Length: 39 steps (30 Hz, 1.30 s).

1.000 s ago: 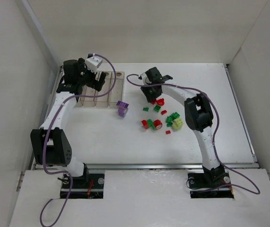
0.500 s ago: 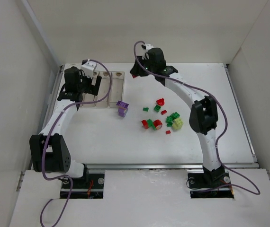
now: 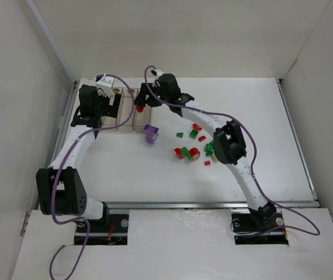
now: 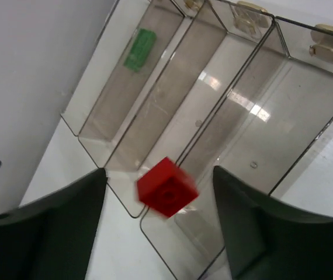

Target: Sort the legos into containers by color

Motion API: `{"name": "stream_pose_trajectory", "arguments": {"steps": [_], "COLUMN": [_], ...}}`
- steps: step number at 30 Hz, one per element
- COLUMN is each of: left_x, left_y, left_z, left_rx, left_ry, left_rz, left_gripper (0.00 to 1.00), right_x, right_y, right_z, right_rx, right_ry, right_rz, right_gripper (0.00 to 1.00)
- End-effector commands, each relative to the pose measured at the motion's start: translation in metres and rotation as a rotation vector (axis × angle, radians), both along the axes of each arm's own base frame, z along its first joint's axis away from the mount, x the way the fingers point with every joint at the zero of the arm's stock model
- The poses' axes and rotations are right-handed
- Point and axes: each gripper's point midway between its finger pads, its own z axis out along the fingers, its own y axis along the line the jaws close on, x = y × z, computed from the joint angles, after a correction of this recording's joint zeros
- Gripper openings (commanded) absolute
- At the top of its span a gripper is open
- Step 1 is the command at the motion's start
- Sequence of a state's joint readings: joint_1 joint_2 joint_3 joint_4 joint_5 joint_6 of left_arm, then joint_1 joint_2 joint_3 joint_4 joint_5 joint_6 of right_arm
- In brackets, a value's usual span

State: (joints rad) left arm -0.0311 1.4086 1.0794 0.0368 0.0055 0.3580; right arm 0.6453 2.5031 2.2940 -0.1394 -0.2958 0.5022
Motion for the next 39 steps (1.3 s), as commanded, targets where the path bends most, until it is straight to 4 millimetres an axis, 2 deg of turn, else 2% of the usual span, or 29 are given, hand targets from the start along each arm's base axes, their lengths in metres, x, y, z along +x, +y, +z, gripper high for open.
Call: {"name": "stream_pose_trajectory", "arguments": {"steps": [1,2,6,7,9,10,11,12,13,14,15,16,17,18,19,20,21,22,23,24,25,27,28,30,31,32,34,37,39], "left_x": [0.004,0.004,0.004,0.007,0.005,0.004,0.003,-0.005,-0.007,-0.015,-0.019,-0.026,-0.030,-0.032,-0.034,-0.031,-0.032,-0.029,-0.027,-0.026,-0.026,-0.015,-0.013,-0.002,0.001,0.003,0.001,-0.005,-0.010], "left_y": [-0.004,-0.006,-0.014,-0.016,-0.026,-0.040,-0.055,-0.066,-0.077,-0.100,-0.111,-0.121,-0.139,-0.146,-0.153,-0.159,-0.171,-0.178,-0.189,-0.202,-0.213,-0.223,-0.229,-0.229,-0.227,-0.217,-0.214,-0.204,-0.197], "left_z": [0.028,0.028,0.030,0.032,0.035,0.031,0.040,0.030,0.026,0.026,0.021,0.019,0.014,0.014,0.014,0.016,0.012,0.017,0.011,0.014,0.018,0.014,0.017,0.027,0.028,0.021,0.025,0.014,0.011], "left_rx": [-0.023,-0.027,-0.036,-0.042,-0.011,0.006,0.016,0.039,0.105,0.133,0.160,0.180,0.198,0.204,0.205,0.205,0.176,0.153,0.136,0.126,0.102,0.073,0.057,0.022,0.029,0.043,0.048,0.062,0.045], "left_ry": [-0.091,-0.091,-0.090,-0.093,-0.079,-0.061,-0.070,-0.010,0.009,0.021,0.041,0.060,0.067,0.066,0.064,0.053,0.058,0.041,0.044,0.030,0.022,0.038,0.037,0.010,0.000,0.016,0.000,0.021,0.033], "left_rz": [-0.008,-0.018,-0.066,-0.080,-0.164,-0.227,-0.310,-0.373,-0.451,-0.532,-0.578,-0.618,-0.661,-0.675,-0.690,-0.700,-0.720,-0.736,-0.761,-0.796,-0.829,-0.815,-0.808,-0.743,-0.727,-0.691,-0.679,-0.665,-0.646], "left_gripper": [1.00,1.00,1.00,1.00,1.00,1.00,1.00,1.00,1.00,1.00,1.00,1.00,1.00,1.00,1.00,1.00,1.00,1.00,1.00,1.00,1.00,1.00,1.00,1.00,1.00,1.00,1.00,1.00,1.00], "right_x": [0.005,0.003,0.001,-0.003,0.003,-0.001,-0.001,0.007,0.008,0.002,0.003,0.018,0.008,0.008,0.014,0.010,-0.007,-0.014,-0.018,-0.030,-0.036,-0.046,-0.044,-0.047,-0.049,-0.048,-0.048,-0.042,-0.031], "right_y": [-0.001,0.001,-0.003,-0.006,-0.024,-0.035,-0.045,-0.064,-0.078,-0.097,-0.115,-0.152,-0.181,-0.204,-0.244,-0.263,-0.285,-0.300,-0.319,-0.326,-0.333,-0.320,-0.311,-0.295,-0.290,-0.288,-0.281,-0.278,-0.272], "right_z": [0.045,0.050,0.088,0.112,0.123,0.146,0.153,0.158,0.136,0.157,0.152,0.141,0.117,0.103,0.085,0.078,0.044,0.029,0.024,0.003,-0.004,-0.026,-0.022,-0.034,-0.049,-0.054,-0.068,-0.088,-0.093], "right_rx": [0.090,0.101,0.122,0.142,0.138,0.154,0.153,0.146,0.109,0.096,0.060,-0.006,-0.108,-0.189,-0.282,-0.348,-0.478,-0.540,-0.607,-0.673,-0.688,-0.643,-0.604,-0.597,-0.612,-0.597,-0.577,-0.578,-0.593], "right_ry": [-0.064,-0.069,-0.138,-0.167,-0.181,-0.207,-0.210,-0.213,-0.167,-0.203,-0.192,-0.181,-0.095,-0.057,-0.004,0.032,0.145,0.196,0.214,0.258,0.279,0.315,0.294,0.318,0.352,0.371,0.396,0.412,0.391], "right_rz": [0.036,0.057,0.050,0.050,0.026,0.016,0.004,-0.043,-0.075,-0.110,-0.155,-0.295,-0.367,-0.428,-0.548,-0.583,-0.589,-0.613,-0.651,-0.630,-0.633,-0.518,-0.480,-0.427,-0.417,-0.434,-0.413,-0.418,-0.406], "right_gripper": [0.82,1.00,1.00,1.00,1.00,1.00,1.00,1.00,1.00,1.00,1.00,1.00,1.00,1.00,1.00,1.00,1.00,1.00,1.00,1.00,1.00,1.00,1.00,1.00,1.00,1.00,1.00,1.00,1.00]}}
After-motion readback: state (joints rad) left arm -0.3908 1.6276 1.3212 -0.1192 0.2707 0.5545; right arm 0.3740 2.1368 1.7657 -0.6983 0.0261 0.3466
